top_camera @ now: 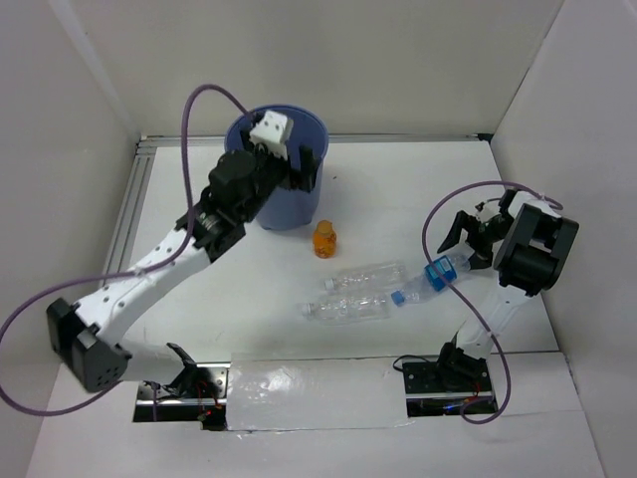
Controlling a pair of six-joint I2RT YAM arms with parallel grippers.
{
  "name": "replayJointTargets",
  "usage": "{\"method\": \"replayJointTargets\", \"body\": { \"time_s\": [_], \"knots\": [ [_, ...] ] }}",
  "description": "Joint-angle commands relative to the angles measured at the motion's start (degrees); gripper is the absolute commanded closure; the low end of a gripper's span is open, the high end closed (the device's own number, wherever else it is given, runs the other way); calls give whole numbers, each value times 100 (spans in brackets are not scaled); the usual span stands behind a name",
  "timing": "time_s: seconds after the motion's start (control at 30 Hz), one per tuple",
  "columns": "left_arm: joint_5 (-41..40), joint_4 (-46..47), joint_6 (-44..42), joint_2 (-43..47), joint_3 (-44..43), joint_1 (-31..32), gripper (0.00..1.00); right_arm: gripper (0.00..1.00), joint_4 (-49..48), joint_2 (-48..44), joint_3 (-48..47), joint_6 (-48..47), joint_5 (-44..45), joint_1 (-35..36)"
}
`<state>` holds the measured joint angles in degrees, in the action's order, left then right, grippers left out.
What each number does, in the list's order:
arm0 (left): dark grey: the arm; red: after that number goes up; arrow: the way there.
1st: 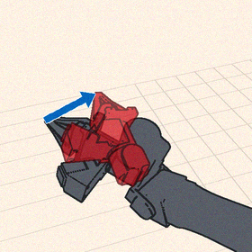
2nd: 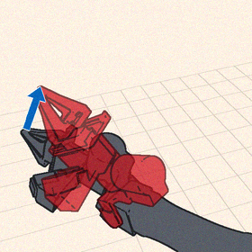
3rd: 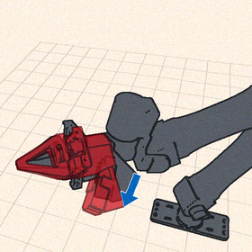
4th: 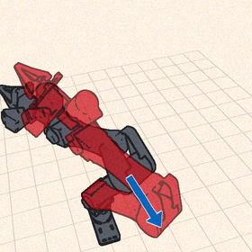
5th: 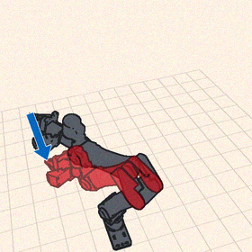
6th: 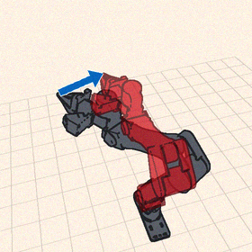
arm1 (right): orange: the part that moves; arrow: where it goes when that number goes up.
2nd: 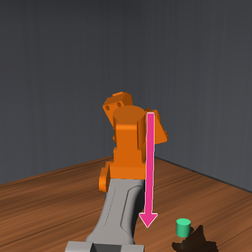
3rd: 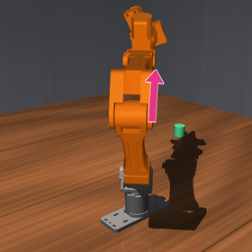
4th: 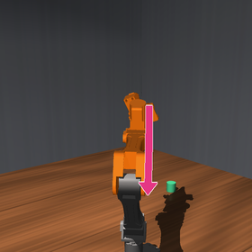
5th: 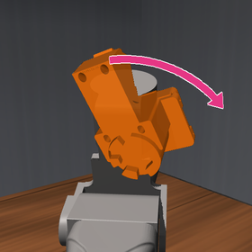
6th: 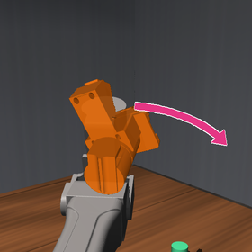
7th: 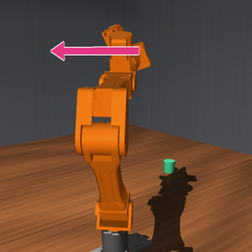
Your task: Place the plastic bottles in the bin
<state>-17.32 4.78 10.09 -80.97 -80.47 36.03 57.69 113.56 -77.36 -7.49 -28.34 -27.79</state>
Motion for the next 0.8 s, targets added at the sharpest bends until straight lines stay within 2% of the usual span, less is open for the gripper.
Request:
{"method": "replayJointTargets", "body": {
  "time_s": [0.0, 0.07, 0.1, 0.17, 0.23, 0.27, 0.37, 0.43, 0.47, 0.57, 0.67, 0.77],
  "knots": [
    [695, 200, -701, 888, 863, 500, 2, 7, 199, 88, 28, 142, -268, -33],
    [888, 94, -701, 1170, 1704, 737, 2, 16, 330, 88, -24, 11, -338, -33],
    [758, 94, -701, 1397, 1997, 1043, 2, 24, 383, 140, -24, -59, -426, -33],
    [704, 94, -569, 1566, 2725, 1300, 2, 36, 436, 140, -86, -138, -575, -33],
    [433, 94, -333, 1619, 3070, 1634, 2, 49, 681, 298, -217, -314, -952, -33],
    [362, 94, -149, 1680, 3342, 1731, 2, 64, 734, 299, -322, -367, -1041, -33],
    [124, 41, 290, 1681, 3607, 2074, 2, 80, 805, 360, -568, -569, -1323, -33],
    [37, 93, 441, 1620, 3783, 2423, 3, 86, 805, 360, -822, -631, -1498, -33],
    [-42, 94, 441, 1619, 3784, 2426, 3, 87, 805, 360, -824, -631, -1569, -33],
    [-236, -11, 652, 1471, 3784, 2610, 3, 94, 936, 491, -1656, -876, -1998, 36],
    [-289, -82, 1011, 1531, 3880, 2611, 3, 95, 1016, 763, -3418, -930, -2446, 326],
    [-342, -82, 1214, 1663, 4048, 2663, 3, 95, 606, 817, -4258, -764, -2615, 835]
  ]
}}
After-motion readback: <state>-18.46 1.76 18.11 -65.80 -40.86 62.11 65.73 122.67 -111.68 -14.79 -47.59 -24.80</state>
